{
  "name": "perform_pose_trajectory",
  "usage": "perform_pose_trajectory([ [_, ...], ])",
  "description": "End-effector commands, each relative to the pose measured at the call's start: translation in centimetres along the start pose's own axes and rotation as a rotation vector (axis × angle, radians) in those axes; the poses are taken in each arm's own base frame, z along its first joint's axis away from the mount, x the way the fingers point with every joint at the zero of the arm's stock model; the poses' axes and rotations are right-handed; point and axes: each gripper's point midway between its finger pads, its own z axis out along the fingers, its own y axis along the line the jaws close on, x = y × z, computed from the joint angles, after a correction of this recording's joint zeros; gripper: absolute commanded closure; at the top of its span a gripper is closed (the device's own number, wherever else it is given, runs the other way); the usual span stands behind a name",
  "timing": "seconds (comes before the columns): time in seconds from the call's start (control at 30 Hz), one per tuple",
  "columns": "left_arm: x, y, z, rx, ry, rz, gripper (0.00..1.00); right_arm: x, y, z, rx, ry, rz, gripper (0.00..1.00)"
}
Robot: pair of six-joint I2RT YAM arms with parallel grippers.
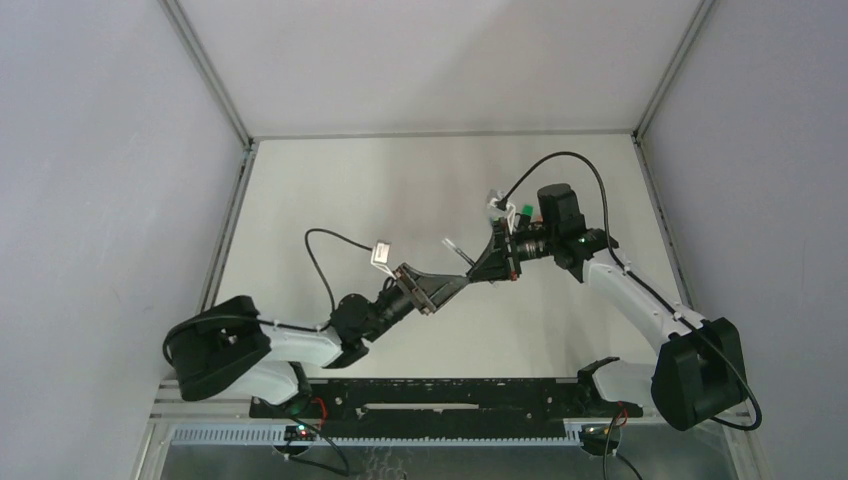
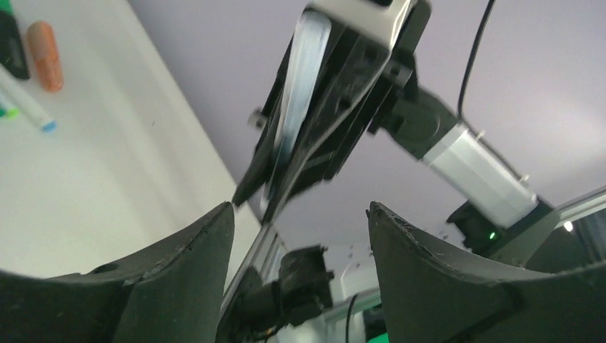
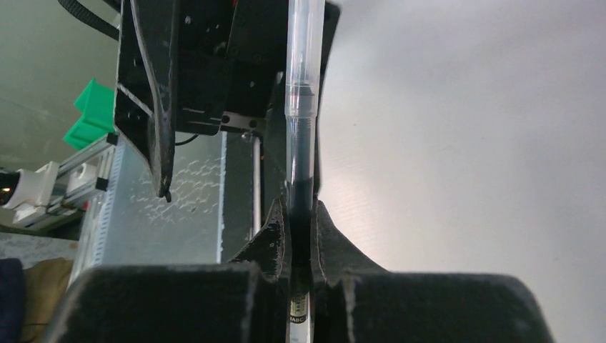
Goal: Insert the pens into the pen caps
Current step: Press the pen cap onto the pen, then place the pen at the center of the board.
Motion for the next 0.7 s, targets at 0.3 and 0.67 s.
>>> perform_pose_trajectory([
  [0.3, -2.5, 1.3, -6.0, -0.157, 0.046, 0.444, 0.13, -2.8, -0.9, -1.0, 0.059, -0.045, -0.252, 1.00],
  [0.67, -8.6, 2.0, -7.9, -0.319, -0.119, 0.592, 0.00, -0.6, -9.9, -1.8, 0.414, 0.055, -0.120, 1.00],
])
